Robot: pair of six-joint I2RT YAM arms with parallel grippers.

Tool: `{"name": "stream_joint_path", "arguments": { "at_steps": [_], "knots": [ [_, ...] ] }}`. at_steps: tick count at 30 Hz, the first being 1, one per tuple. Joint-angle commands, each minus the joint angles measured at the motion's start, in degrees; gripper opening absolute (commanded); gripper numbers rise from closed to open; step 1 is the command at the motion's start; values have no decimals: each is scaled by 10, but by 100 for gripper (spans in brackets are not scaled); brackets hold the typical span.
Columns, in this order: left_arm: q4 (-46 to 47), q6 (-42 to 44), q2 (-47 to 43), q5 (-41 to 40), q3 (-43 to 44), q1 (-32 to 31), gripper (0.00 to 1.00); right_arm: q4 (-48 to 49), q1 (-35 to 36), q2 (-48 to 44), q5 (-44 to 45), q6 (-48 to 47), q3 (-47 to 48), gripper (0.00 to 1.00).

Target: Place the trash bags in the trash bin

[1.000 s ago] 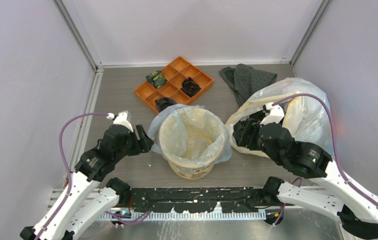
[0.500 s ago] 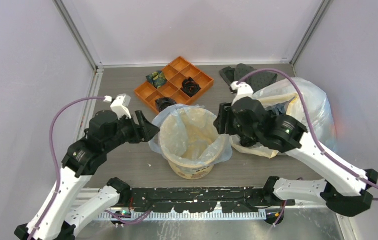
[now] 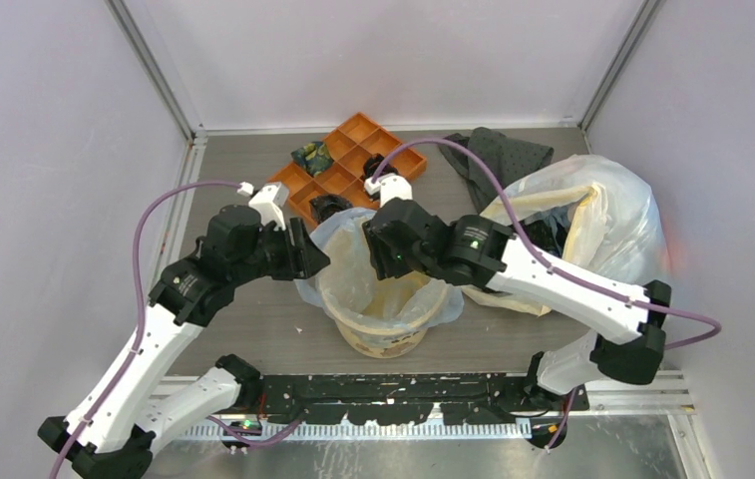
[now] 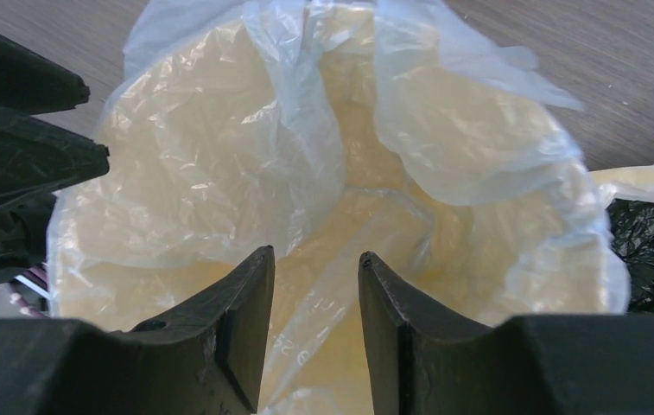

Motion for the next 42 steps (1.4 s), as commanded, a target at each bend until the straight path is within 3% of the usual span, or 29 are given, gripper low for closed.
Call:
{"name": "stream_joint_path", "arguments": {
  "at_steps": [1, 6, 17, 27, 36, 42],
  "knots": [
    [20, 21, 8, 13, 16, -14, 49, 13, 7, 25, 7, -12, 21, 44],
    [9, 36, 17, -26, 11, -31, 48, 20, 13, 53, 3, -7, 15, 41],
    [19, 46, 31, -15, -3, -38, 40, 40, 22, 88, 14, 16, -41, 38],
    [22, 55, 40, -16, -9, -39, 20, 69, 22, 94, 20, 32, -107, 36],
    [29, 53, 40, -16, -11, -41, 9, 111, 22, 116, 11, 42, -159, 26],
    [31, 47, 40, -28, 3, -43, 2, 124, 22, 105, 26, 43, -176, 25]
  ]
}}
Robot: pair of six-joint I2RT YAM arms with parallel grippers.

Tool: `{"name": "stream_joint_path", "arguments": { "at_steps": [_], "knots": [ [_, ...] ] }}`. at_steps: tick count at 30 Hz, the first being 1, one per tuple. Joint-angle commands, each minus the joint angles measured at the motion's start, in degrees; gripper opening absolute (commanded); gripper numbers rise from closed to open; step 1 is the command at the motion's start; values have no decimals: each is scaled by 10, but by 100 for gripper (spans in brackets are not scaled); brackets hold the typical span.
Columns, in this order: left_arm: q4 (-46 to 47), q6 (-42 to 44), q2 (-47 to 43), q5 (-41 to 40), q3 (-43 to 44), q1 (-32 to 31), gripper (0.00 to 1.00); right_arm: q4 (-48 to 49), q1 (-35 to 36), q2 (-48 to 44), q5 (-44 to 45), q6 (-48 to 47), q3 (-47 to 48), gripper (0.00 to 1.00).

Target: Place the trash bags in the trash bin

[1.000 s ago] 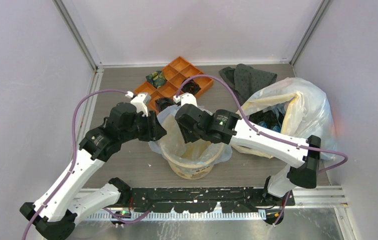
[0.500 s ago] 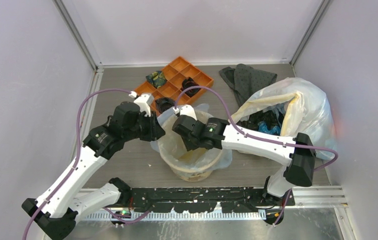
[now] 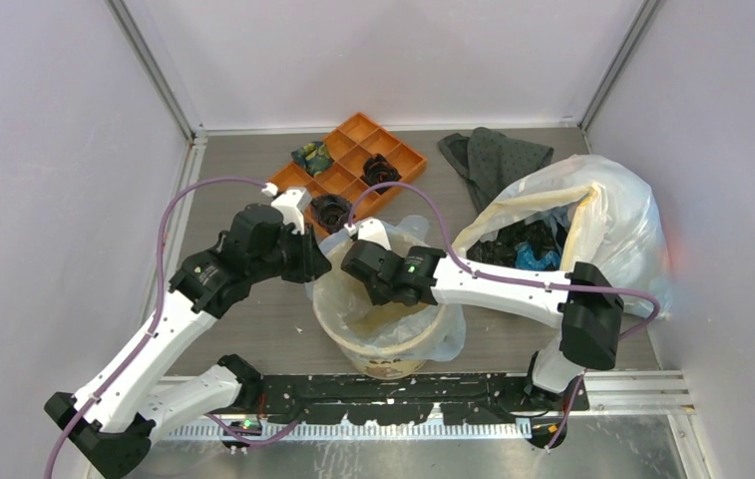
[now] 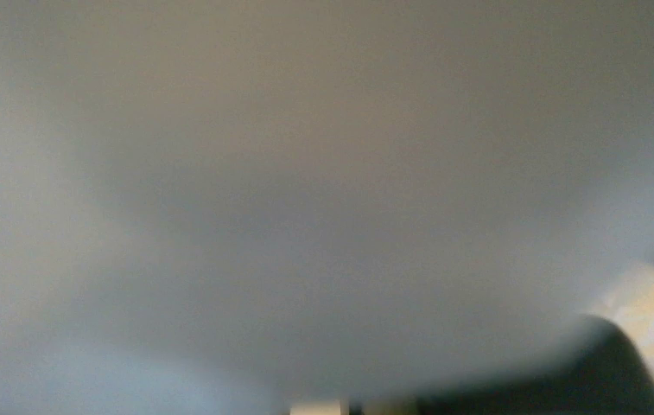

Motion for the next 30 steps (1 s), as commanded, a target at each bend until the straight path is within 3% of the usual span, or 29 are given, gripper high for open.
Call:
{"name": "stream_joint_path", "arguments": {
  "at_steps": [1, 9, 17, 24, 30],
  "knots": [
    [24, -2, -2, -14, 20, -3, 1, -1, 4, -17, 12, 7, -9, 25],
    [33, -2, 20, -46, 74, -5, 0, -44, 3, -52, 46, -41, 69, 35],
    [35, 16, 60, -72, 110, -10, 0, -40, 5, -55, -1, -75, 80, 36],
    [41, 18, 67, -94, 102, -10, 1, -23, 8, -45, -26, -81, 34, 15],
    [43, 21, 75, -104, 96, -11, 1, 14, 8, -73, -46, -80, -30, 13]
  ]
}}
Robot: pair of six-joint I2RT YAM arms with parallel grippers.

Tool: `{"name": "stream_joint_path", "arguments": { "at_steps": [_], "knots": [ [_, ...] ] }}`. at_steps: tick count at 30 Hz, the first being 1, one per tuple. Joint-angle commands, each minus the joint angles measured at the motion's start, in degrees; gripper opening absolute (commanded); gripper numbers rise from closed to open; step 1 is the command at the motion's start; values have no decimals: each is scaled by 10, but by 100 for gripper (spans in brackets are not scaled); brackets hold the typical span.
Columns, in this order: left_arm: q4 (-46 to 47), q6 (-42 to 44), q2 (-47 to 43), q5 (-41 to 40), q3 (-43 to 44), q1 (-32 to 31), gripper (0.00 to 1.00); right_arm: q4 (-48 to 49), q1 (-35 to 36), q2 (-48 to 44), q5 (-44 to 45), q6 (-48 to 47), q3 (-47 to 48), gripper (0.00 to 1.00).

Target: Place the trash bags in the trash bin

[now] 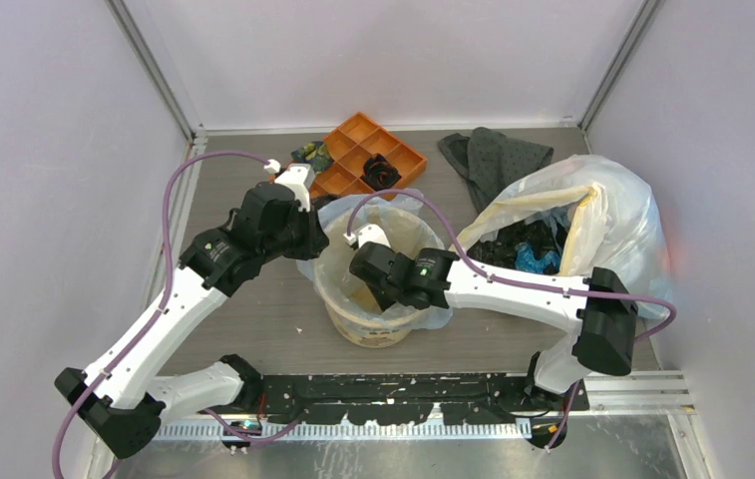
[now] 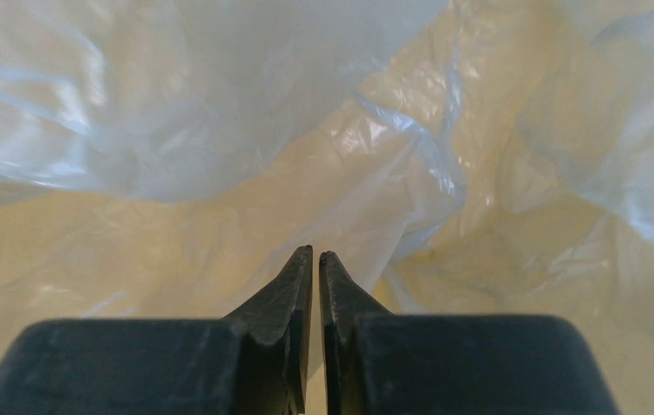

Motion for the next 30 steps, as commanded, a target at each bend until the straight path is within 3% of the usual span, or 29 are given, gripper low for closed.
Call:
{"name": "stream_joint_path", "arguments": {
  "at_steps": [1, 12, 30],
  "knots": [
    [50, -3, -1, -8, 10, -2, 0, 34, 2, -29, -21, -7, -29, 13],
    [59, -11, -12, -4, -9, -3, 1, 51, -1, 48, -44, -12, -34, 4],
    [78, 12, -42, -11, -38, -2, 0, 74, -32, 64, -112, 34, -71, 1]
  ]
}}
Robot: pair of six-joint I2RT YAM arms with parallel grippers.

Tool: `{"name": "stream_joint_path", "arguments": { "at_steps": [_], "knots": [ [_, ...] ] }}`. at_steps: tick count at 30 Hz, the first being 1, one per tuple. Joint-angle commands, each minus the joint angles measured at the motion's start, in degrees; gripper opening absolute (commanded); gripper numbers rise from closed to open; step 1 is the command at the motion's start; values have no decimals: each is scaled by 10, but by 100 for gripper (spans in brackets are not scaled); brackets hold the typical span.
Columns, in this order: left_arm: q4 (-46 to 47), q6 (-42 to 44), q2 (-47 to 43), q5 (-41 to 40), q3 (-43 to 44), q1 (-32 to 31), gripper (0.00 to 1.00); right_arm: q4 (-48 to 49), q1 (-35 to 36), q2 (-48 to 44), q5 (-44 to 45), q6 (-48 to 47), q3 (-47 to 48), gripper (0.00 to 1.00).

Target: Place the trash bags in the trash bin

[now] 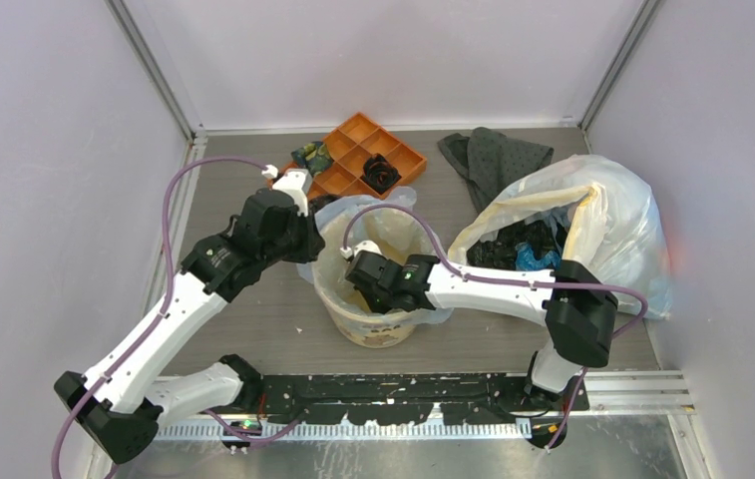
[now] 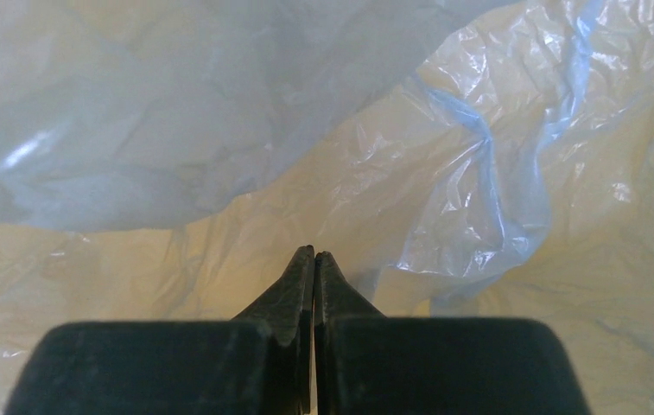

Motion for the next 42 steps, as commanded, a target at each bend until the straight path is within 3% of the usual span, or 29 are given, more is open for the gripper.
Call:
{"name": "stream_joint_path", "arguments": {
  "at_steps": [1, 7, 12, 19, 42],
  "knots": [
    [69, 9, -39, 18, -13, -2, 0, 16, -17, 0, -36, 26, -5, 1],
    [109, 2, -61, 76, -40, -3, 1, -82, -27, 23, -38, 6, 91, 2],
    [121, -4, -70, 81, -53, -3, 0, -105, -33, 54, -49, -4, 120, 1],
    [92, 2, -52, 46, -29, -2, 0, -83, -32, 51, -61, 3, 88, 1],
    [97, 12, -22, 49, 0, -3, 1, -16, -33, 81, -68, -27, 4, 1]
  ]
}}
